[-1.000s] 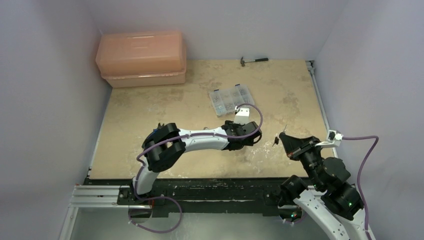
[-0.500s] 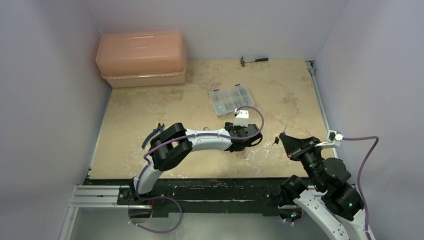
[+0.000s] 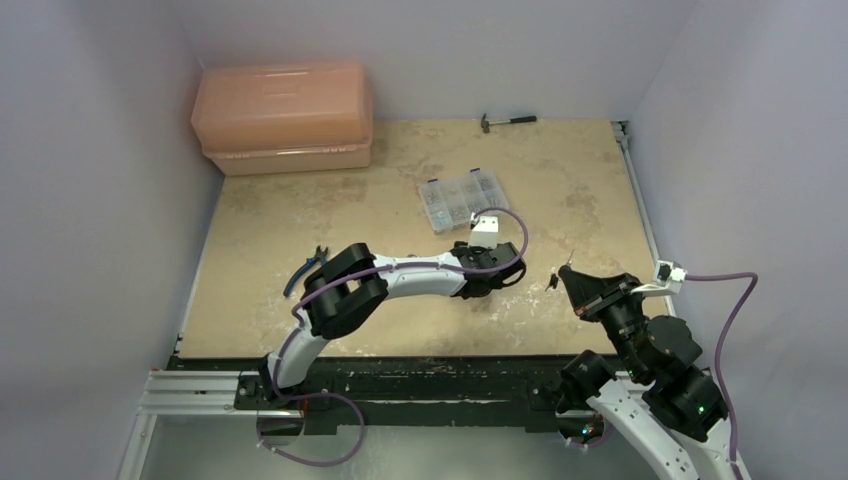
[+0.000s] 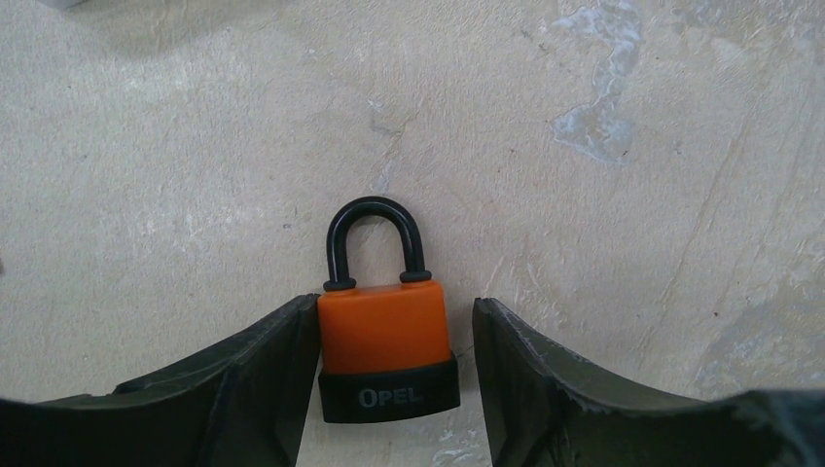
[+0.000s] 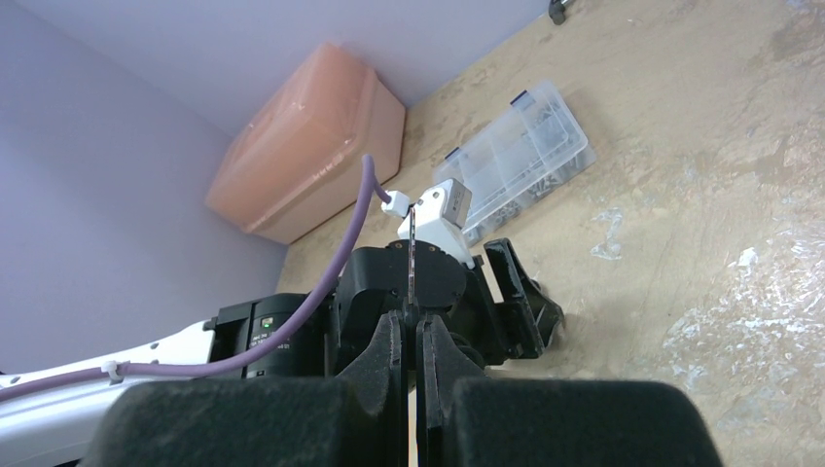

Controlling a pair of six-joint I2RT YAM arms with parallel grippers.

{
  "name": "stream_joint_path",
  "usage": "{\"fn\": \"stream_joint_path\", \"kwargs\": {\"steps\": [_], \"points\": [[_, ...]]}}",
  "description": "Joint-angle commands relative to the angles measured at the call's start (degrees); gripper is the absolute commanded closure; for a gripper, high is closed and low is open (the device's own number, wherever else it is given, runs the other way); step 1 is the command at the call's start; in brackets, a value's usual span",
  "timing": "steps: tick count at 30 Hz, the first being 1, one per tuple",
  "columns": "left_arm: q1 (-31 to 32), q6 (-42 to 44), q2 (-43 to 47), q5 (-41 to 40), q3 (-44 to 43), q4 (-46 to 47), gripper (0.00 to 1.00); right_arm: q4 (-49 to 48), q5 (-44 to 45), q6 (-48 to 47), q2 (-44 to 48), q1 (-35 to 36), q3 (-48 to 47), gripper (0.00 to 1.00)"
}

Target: Unlock with the key

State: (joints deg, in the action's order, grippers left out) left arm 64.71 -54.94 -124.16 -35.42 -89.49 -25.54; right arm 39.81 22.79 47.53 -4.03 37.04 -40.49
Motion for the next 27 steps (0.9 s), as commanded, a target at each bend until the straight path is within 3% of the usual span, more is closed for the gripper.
{"fn": "stream_joint_path", "kwargs": {"steps": [1, 9, 13, 16, 27], "points": [[-1.59, 0.02, -1.53, 1.48, -1.23, 1.96, 0.39, -1.49, -0.68, -0.15, 0.87, 0.32, -0.74, 1.0], [-2.41, 0.97, -1.96, 2.59, -1.14, 2.48, 0.52, -1.57, -0.83, -0.29, 0.78, 0.32, -0.68, 1.0], [-2.89, 2.09, -1.52, 4.58, 0.3, 4.91, 0.71, -1.58, -0.88, -0.42, 0.63, 0.27, -0.73, 1.0], [-3.16, 2.73, -0.65, 5.71, 1.73, 6.57, 0.98, -1.58, -0.99, -0.57, 0.53, 0.32, -0.74, 1.0], [-5.98, 3.27, 13.39, 7.16, 10.31, 14.35, 1.0, -2.99, -1.92, 0.02, -1.79, 0.32, 0.04, 1.0]]}}
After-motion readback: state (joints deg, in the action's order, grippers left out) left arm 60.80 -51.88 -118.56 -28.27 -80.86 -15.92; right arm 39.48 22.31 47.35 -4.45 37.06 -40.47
